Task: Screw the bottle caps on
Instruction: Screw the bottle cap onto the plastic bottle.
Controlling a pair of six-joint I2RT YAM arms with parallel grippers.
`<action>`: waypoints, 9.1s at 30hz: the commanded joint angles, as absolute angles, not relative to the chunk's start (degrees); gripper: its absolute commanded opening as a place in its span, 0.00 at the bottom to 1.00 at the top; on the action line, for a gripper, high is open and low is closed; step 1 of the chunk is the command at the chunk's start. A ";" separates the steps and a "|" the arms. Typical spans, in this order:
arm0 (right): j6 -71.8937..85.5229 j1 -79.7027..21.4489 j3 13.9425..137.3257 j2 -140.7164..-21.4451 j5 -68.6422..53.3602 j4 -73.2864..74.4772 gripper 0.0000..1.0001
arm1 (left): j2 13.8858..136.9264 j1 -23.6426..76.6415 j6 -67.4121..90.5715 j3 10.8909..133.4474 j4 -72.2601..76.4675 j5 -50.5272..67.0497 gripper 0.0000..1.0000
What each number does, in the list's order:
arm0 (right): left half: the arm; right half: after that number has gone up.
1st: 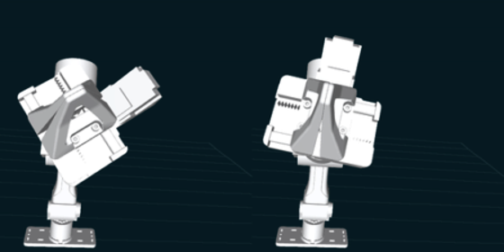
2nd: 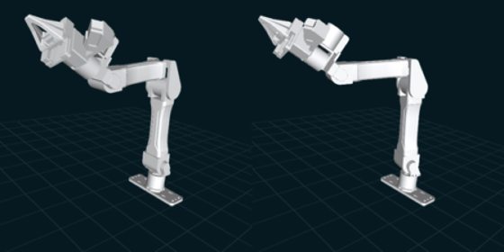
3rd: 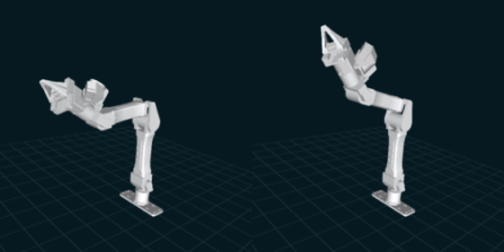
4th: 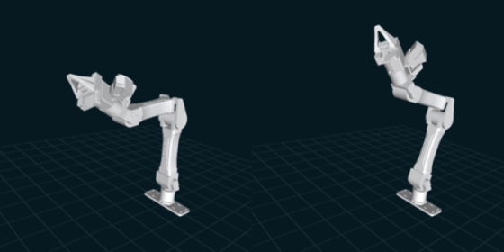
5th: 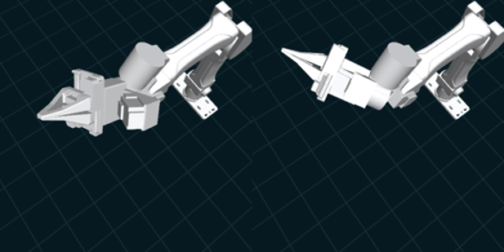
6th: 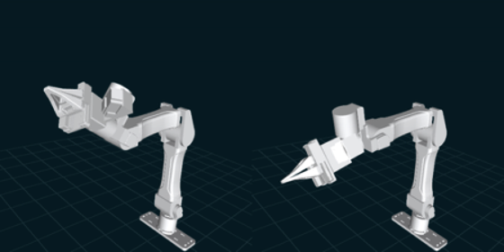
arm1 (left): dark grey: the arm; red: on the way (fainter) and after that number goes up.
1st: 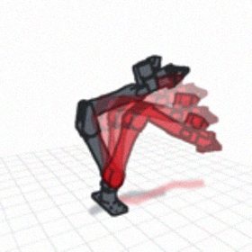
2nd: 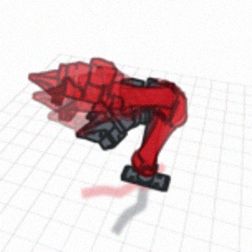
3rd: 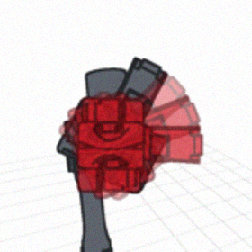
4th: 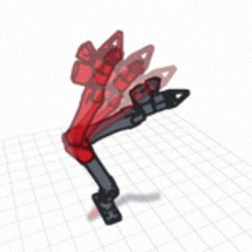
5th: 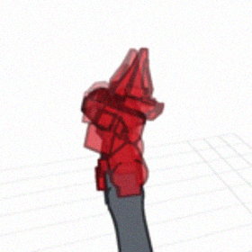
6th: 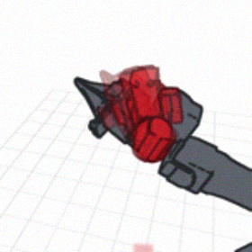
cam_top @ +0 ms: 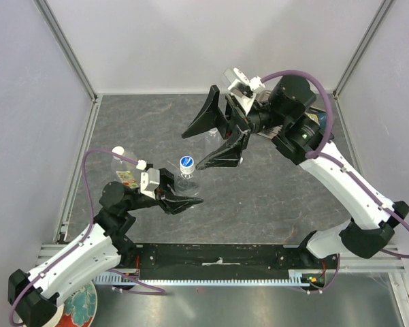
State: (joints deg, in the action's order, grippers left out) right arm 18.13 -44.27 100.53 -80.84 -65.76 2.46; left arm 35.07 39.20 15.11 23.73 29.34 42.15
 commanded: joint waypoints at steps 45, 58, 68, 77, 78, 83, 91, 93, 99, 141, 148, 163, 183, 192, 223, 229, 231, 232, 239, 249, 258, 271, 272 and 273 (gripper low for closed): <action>26.81 -46.76 90.53 -83.41 -68.47 -14.95 0.45 | 34.63 39.81 18.81 25.31 33.40 33.31 0.02; 17.93 -46.76 92.20 -83.41 -66.10 -2.73 0.31 | 34.37 39.73 18.98 25.58 33.22 31.38 0.02; 10.02 -46.67 92.11 -83.15 -57.93 9.21 0.09 | 34.36 39.64 17.05 26.37 33.31 24.35 0.02; 7.82 -46.58 88.95 -80.95 -46.33 14.24 0.00 | 34.45 39.55 14.42 26.46 33.75 19.95 0.02; 8.17 -46.67 88.42 -80.86 -45.36 14.33 0.00 | 34.45 39.55 14.33 26.54 33.92 19.69 0.02; 10.02 -47.28 86.23 -79.46 -38.87 13.28 0.00 | 34.45 39.46 12.40 26.46 34.28 17.93 0.02; 13.00 -52.29 82.80 -77.52 -24.62 10.29 0.00 | 34.54 39.29 9.23 25.75 35.16 14.50 0.02; 13.10 -53.34 81.83 -76.99 -20.95 9.50 0.00 | 34.37 39.29 9.23 25.58 35.16 14.76 0.02; 13.98 -58.26 80.51 -75.59 -9.86 6.95 0.00 | 34.10 39.29 8.79 25.14 35.16 13.98 0.02; 5.45 -80.68 86.13 -86.05 43.51 10.38 0.62 | 33.84 37.71 5.36 24.61 34.45 3.78 0.02; 2.20 -80.33 85.87 -80.34 34.32 11.77 0.68 | 33.57 37.35 6.85 24.26 34.28 4.04 0.02; 0.44 -46.51 96.65 -71.36 -42.69 24.52 0.98 | 36.03 38.05 13.89 27.07 31.12 40.76 0.02; 23.38 -44.82 94.57 -80.15 -70.66 -9.58 0.98 | 40.34 39.46 13.27 30.32 31.11 46.76 0.02; 22.94 -45.00 93.87 -82.44 -72.68 -8.96 0.86 | 41.40 39.73 13.62 31.46 31.90 45.09 0.02; 23.65 -45.44 90.27 -82.27 -71.64 -8.90 0.21 | 40.43 39.55 14.68 31.55 31.29 37.80 0.02; 4.09 -44.38 93.06 -83.49 -63.57 18.78 0.08 | 39.99 39.20 12.48 31.82 30.76 28.33 0.02; -1.73 -44.39 94.57 -84.55 -58.38 24.41 0.05 | 39.90 39.02 11.61 31.90 30.76 25.41 0.02; -2.02 -44.47 94.14 -84.55 -56.71 26.35 0.03 | 39.82 38.94 11.25 31.99 30.94 23.40 0.02; 3.42 -45.44 87.99 -83.76 -39.23 23.03 0.00 | 39.64 38.76 8.79 32.08 32.08 17.49 0.02; 13.79 -62.55 84.99 -85.59 7.87 19.94 0.00 | 39.81 38.67 5.01 32.17 32.78 9.85 0.02; 16.18 -70.75 94.91 -92.55 37.62 27.50 0.39 | 39.29 38.67 4.57 31.47 31.64 9.40 0.02; 6.52 -59.87 101.87 -78.15 -9.08 29.71 0.97 | 37.71 38.14 8.35 28.65 31.29 15.64 0.02; 5.02 -57.16 101.26 -77.09 -14.71 29.71 0.98 | 37.79 38.14 8.78 28.65 31.29 16.69 0.02; 3.36 -56.52 99.68 -75.95 -25.82 29.71 0.98 | 37.97 38.14 9.75 28.74 31.29 17.66 0.02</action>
State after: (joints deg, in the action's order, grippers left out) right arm 9.89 -62.52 101.91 -82.96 8.08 26.72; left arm 38.92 38.35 7.57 28.10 24.84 14.83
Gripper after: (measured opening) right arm 0.973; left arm 0.496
